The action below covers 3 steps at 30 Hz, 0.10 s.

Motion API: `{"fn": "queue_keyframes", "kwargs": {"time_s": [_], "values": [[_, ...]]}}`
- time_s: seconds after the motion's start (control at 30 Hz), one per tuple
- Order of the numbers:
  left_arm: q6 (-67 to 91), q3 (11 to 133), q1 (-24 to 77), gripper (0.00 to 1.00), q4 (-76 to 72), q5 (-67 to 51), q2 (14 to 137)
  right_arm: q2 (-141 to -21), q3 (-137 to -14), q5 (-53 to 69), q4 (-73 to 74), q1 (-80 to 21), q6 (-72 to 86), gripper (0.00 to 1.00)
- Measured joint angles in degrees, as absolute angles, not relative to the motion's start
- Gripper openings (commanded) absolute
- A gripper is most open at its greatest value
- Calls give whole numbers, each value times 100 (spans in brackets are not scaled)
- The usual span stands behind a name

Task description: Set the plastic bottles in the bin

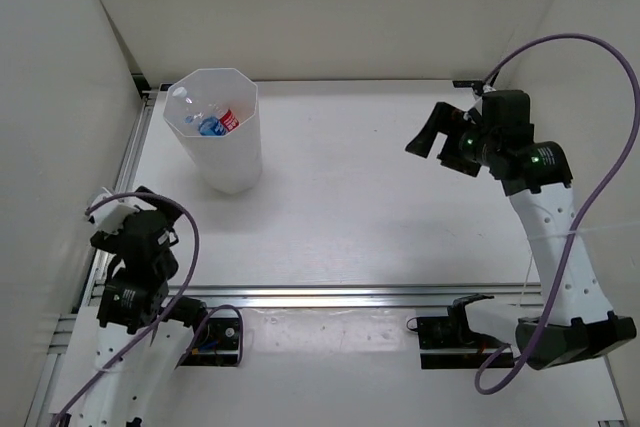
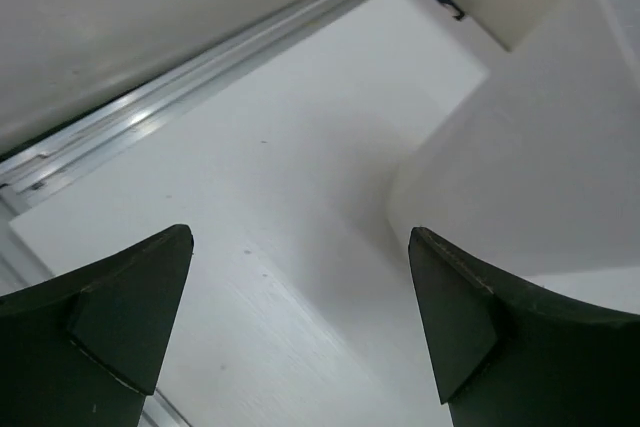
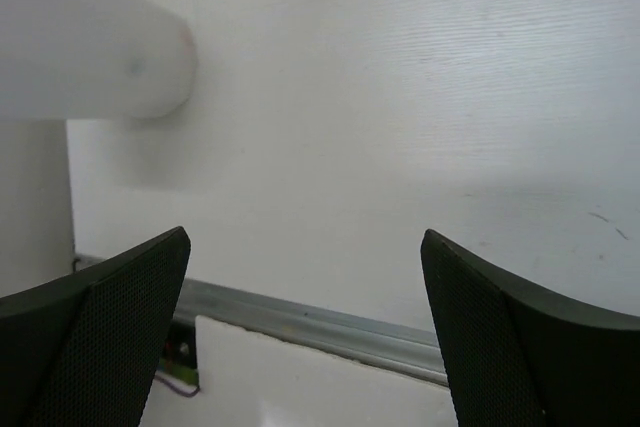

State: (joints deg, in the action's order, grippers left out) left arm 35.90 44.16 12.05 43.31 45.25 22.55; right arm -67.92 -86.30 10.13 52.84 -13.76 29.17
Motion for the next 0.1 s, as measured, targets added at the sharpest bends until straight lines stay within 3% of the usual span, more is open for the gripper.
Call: {"fn": "queue_keyframes", "kwargs": {"time_s": [0.1], "values": [[3658, 4134, 1205, 100, 4377, 5116, 2427, -6674, -8493, 569, 5443, -1271, 2967, 100]]}}
